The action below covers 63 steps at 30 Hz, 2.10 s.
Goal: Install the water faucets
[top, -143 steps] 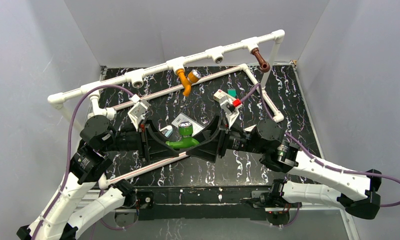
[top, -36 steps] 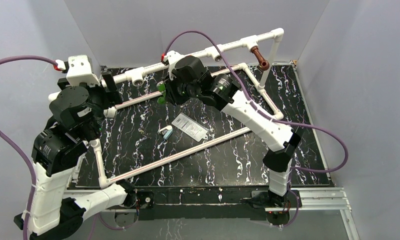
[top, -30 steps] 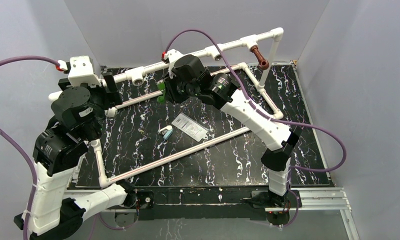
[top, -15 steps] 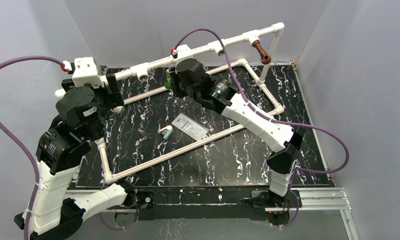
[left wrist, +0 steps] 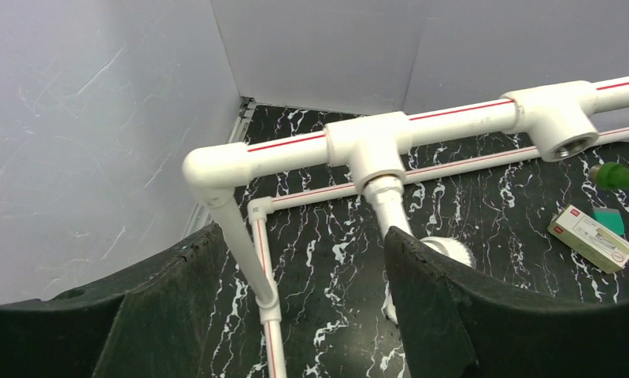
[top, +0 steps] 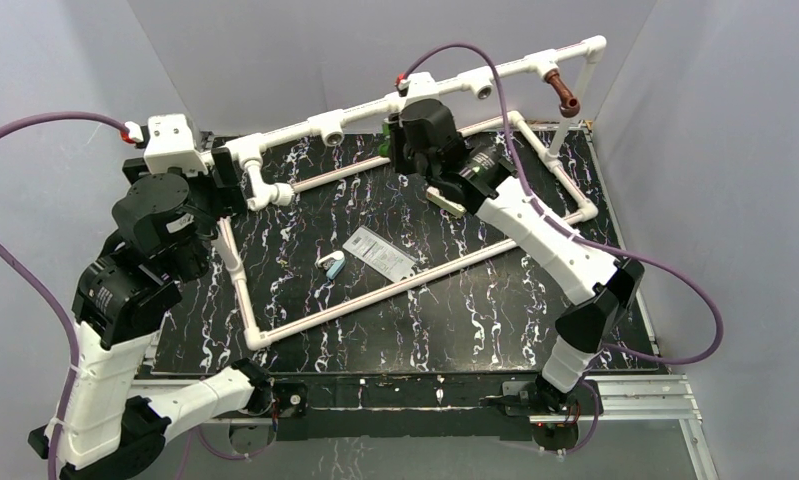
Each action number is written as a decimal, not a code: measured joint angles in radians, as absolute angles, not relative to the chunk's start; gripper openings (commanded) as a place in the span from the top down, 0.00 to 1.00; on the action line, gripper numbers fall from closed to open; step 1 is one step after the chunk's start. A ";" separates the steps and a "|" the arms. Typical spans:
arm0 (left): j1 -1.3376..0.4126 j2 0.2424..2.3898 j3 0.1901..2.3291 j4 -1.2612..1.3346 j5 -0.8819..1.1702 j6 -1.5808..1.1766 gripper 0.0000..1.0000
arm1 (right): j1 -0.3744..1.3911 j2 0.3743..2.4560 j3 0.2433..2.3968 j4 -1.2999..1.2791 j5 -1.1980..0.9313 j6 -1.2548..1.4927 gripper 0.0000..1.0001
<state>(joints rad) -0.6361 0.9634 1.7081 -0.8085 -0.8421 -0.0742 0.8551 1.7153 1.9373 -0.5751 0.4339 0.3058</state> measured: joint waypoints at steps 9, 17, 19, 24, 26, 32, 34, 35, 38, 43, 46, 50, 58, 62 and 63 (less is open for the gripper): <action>-0.636 0.995 1.708 -0.808 -0.826 -0.083 0.28 | 0.753 1.644 1.858 -0.579 0.404 0.258 0.99; -0.636 1.045 1.714 -0.782 -0.822 -0.070 0.28 | 0.710 1.558 1.760 -0.552 0.274 0.217 0.99; -0.636 1.065 1.723 -0.768 -0.820 -0.065 0.28 | 0.701 1.530 1.726 -0.535 0.214 0.202 0.99; -0.636 1.120 1.755 -0.727 -0.819 -0.043 0.28 | 0.682 1.451 1.635 -0.521 0.078 0.179 0.99; -0.636 1.146 1.775 -0.710 -0.819 -0.035 0.28 | 0.677 1.427 1.599 -0.530 0.017 0.174 0.99; -0.636 1.258 1.871 -0.682 -0.799 -0.029 0.28 | 0.673 1.329 1.477 -0.503 -0.171 0.160 0.99; -0.636 1.293 1.896 -0.681 -0.785 -0.030 0.28 | 0.673 1.275 1.424 -0.479 -0.228 0.160 0.99; -0.636 1.312 1.907 -0.681 -0.776 -0.032 0.28 | 0.674 1.245 1.400 -0.462 -0.256 0.160 0.99; -0.636 1.364 1.934 -0.683 -0.759 -0.035 0.28 | 0.674 1.161 1.347 -0.409 -0.326 0.162 0.99; -0.629 1.432 1.955 -0.673 -0.764 -0.020 0.27 | 0.674 1.034 1.258 -0.307 -0.397 0.172 0.99; -0.594 1.464 1.957 -0.658 -0.760 -0.017 0.28 | 0.674 0.971 1.201 -0.250 -0.424 0.179 0.99; -0.488 1.511 1.979 -0.650 -0.717 -0.037 0.28 | 0.674 0.915 1.154 -0.204 -0.450 0.181 0.99; -0.320 1.575 1.961 -0.588 -0.643 -0.083 0.27 | 0.674 0.862 1.132 -0.154 -0.478 0.193 0.99; -0.254 1.569 1.848 -0.492 -0.590 -0.113 0.27 | 0.674 0.851 1.110 -0.135 -0.493 0.207 0.99; -0.235 1.569 1.824 -0.469 -0.575 -0.121 0.27 | 0.674 0.847 1.100 -0.123 -0.497 0.209 0.99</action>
<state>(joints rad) -0.2348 1.5692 1.8244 -0.4694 -0.5747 -0.1215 0.6743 0.8474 1.1000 -0.1234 -0.4973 0.2089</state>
